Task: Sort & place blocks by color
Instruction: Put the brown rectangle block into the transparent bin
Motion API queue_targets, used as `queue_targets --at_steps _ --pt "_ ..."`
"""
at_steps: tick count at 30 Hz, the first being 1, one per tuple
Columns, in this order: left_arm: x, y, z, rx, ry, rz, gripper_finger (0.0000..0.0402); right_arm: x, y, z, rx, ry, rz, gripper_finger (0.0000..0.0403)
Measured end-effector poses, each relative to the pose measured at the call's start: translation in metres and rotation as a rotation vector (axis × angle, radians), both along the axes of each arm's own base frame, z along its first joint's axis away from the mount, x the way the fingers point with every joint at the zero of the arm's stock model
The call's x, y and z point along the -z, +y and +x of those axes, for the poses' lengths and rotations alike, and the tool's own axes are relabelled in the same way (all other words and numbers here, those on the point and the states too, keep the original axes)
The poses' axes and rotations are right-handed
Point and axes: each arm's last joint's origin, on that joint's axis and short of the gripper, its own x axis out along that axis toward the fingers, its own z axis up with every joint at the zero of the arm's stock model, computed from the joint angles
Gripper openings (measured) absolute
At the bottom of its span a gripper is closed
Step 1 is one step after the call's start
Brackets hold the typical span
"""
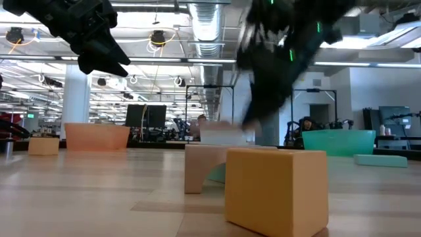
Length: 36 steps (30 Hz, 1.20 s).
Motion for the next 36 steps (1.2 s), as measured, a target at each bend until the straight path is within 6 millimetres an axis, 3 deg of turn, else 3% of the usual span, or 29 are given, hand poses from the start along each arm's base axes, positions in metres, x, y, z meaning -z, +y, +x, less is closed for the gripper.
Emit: queue_targets --at_steps 3,9,14,18,21,30,34,36 --pt "0.0 0.0 0.0 -0.002 -0.002 -0.002 0.0223 -0.045 -0.022 -0.005 0.055 -0.111 -0.052 0.0113" --pt "-0.004 0.0 0.002 -0.024 -0.047 -0.001 0.0223 -0.088 -0.094 -0.014 0.314 -0.192 -0.14 0.0113" --pt "-0.005 0.001 0.003 -0.04 -0.069 -0.007 0.0223 -0.074 -0.154 -0.01 0.438 -0.119 -0.05 0.0113" --pt "-0.006 0.001 0.003 -0.048 -0.077 -0.015 0.0223 -0.064 -0.184 0.004 0.474 -0.097 0.064 0.0113" --pt "-0.007 0.001 0.004 -0.06 -0.094 -0.02 0.0223 -0.049 -0.198 0.017 0.484 -0.04 0.083 0.0113" --pt "-0.015 0.001 0.008 -0.079 -0.193 -0.015 0.0223 -0.037 -0.232 0.045 0.519 0.056 0.099 0.0113" --pt "-0.015 0.001 0.008 -0.08 -0.193 -0.019 0.0223 -0.036 -0.24 0.046 0.538 0.101 0.105 0.0116" --pt "-0.015 0.001 0.008 -0.078 -0.194 -0.022 0.0223 -0.033 -0.24 0.044 0.545 0.121 0.106 0.0147"
